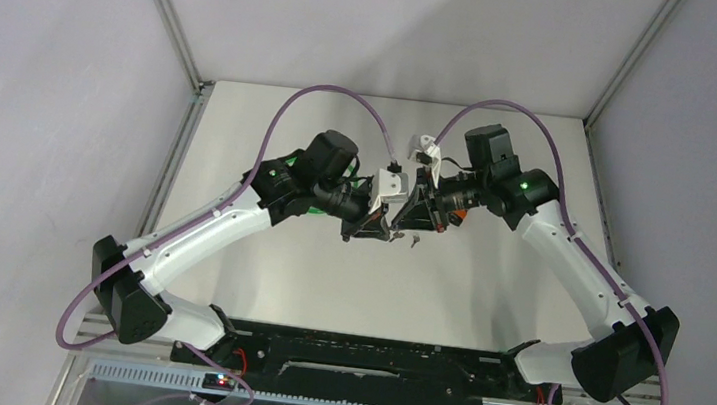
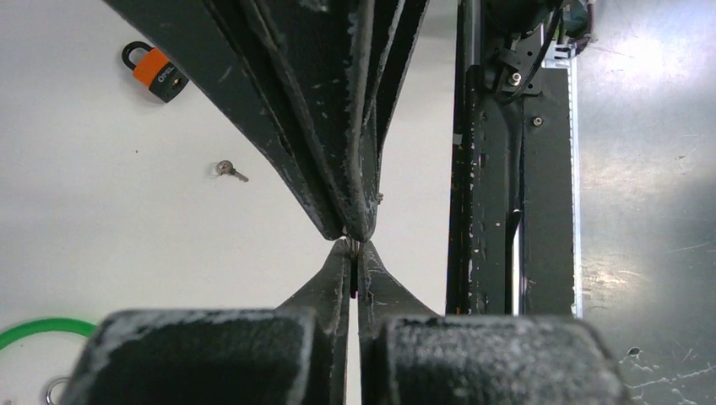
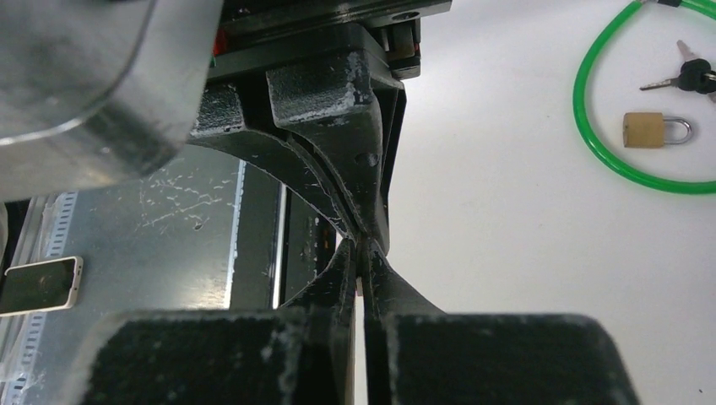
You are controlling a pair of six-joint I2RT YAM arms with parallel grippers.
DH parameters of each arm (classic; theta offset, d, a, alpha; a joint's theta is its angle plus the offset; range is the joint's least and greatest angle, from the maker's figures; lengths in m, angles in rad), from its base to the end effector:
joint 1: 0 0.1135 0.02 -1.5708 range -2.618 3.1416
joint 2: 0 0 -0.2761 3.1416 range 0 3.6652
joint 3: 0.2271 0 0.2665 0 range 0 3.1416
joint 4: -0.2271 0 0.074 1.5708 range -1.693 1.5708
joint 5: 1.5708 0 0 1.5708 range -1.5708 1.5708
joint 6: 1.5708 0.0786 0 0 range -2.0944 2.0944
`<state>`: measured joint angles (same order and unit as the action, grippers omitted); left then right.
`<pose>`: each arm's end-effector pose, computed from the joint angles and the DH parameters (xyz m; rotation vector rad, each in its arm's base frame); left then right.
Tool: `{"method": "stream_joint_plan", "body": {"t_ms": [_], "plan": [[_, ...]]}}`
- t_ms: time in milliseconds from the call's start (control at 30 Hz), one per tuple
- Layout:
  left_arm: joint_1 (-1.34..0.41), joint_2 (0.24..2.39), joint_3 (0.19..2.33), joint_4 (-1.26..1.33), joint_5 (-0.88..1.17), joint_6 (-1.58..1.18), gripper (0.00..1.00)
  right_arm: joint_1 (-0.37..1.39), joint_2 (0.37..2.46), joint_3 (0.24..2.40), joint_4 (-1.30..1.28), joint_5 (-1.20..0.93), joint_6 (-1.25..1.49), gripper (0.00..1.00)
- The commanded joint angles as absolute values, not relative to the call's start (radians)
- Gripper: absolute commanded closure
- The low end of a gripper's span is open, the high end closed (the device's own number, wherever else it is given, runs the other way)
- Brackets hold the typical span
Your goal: Unlock with the key
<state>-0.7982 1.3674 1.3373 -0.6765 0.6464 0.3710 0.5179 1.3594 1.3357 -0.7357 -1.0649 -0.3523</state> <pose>0.1961 -0.2691 0.3473 1.5353 1.6887 -0.9588 0.2304 0.2104 0.3601 -1.3678 1.6812 1.3084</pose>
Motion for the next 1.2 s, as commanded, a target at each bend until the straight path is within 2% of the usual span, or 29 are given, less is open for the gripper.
{"method": "stream_joint_plan", "body": {"t_ms": [0, 67, 100, 200, 233, 300, 467, 633, 867, 1033, 1167], "plan": [[-0.794, 1.339, 1.364, -0.639, 0.64, 0.374, 0.99, 0.511, 1.346, 1.344, -0.742, -1.027, -0.373, 1.0], [-0.779, 1.329, 1.363, -0.638, 0.613, 0.375, 0.89, 0.492, 1.34, 1.345, -0.746, -1.023, -0.377, 1.0], [-0.767, 1.322, 1.358, -0.638, 0.6, 0.376, 0.8, 0.48, 1.336, 1.344, -0.755, -1.021, -0.383, 1.0], [-0.702, 1.292, 1.335, -0.627, 0.573, 0.362, 0.32, 0.442, 1.325, 1.341, -0.785, -1.011, -0.415, 1.0], [-0.675, 1.277, 1.322, -0.619, 0.552, 0.352, 0.21, 0.42, 1.316, 1.332, -0.788, -1.008, -0.423, 1.0], [-0.616, 1.261, 1.303, -0.619, 0.491, 0.354, 0.13, 0.388, 1.295, 1.306, -0.79, -1.004, -0.438, 1.0], [-0.446, 1.361, 1.335, -0.732, 0.337, 0.361, 0.07, 0.319, 1.25, 1.221, -0.784, -0.982, -0.471, 1.0], [-0.262, 1.561, 1.423, -0.763, 0.199, 0.33, 0.06, 0.296, 1.216, 1.152, -0.741, -0.956, -0.478, 1.0], [-0.093, 1.969, 1.798, -0.908, 0.132, 0.33, 0.14, 0.293, 1.216, 1.136, -0.738, -0.948, -0.471, 1.0], [-0.055, 2.2, 2.032, -1.011, 0.072, 0.358, 0.2, 0.294, 1.206, 1.114, -0.722, -0.939, -0.462, 1.0], [-0.045, 2.321, 2.136, -1.055, 0.047, 0.369, 0.26, 0.292, 1.211, 1.114, -0.718, -0.937, -0.455, 1.0]]}}
